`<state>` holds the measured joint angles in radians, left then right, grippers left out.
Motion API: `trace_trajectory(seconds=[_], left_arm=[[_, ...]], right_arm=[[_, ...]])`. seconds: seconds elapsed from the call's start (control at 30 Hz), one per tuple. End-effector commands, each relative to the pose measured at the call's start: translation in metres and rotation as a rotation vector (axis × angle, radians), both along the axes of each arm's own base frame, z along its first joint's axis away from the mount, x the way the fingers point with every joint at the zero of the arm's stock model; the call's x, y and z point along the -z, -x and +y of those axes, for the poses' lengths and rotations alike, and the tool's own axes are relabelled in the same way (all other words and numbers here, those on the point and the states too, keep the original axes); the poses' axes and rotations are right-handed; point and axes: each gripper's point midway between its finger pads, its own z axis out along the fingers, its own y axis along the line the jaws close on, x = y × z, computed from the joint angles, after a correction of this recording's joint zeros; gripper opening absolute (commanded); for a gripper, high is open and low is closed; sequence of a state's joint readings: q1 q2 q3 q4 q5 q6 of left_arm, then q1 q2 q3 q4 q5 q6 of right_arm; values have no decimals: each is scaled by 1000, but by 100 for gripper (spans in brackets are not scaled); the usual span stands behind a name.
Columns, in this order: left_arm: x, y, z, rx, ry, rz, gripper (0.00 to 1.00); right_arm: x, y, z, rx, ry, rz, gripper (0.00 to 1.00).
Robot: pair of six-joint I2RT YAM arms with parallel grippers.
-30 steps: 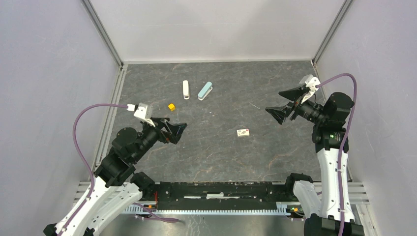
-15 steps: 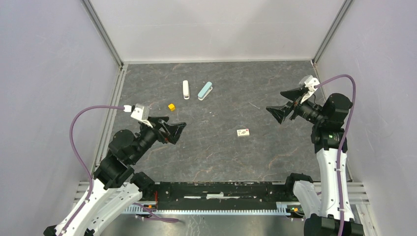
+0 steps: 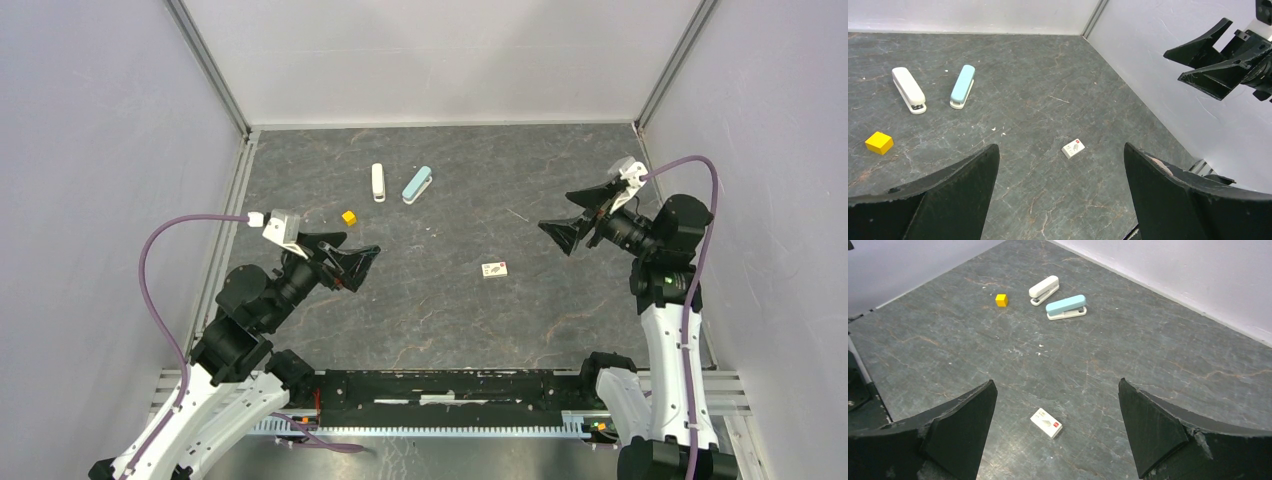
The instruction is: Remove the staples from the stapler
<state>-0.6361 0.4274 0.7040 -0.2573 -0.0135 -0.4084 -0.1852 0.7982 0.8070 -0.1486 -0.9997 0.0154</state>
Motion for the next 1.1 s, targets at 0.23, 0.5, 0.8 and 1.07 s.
trace_trajectory(seconds=[0.23,0.5,0.8,1.07], left_arm=[[-19,-3,5,-32,35,-41,100],[-1,-12,7,-66,-5,-24,100],[0,-13,7,-71,-12,-26,100],[0,-14,7,-72,-17,-29,100]], right_arm=[[-10,-3,2,0,-49,-25,98],[-8,-10,-6,58,-34,-31,98],[0,-14,-12,97,-9,-33,98],[-4,-16,-15,118,0,-41,98]])
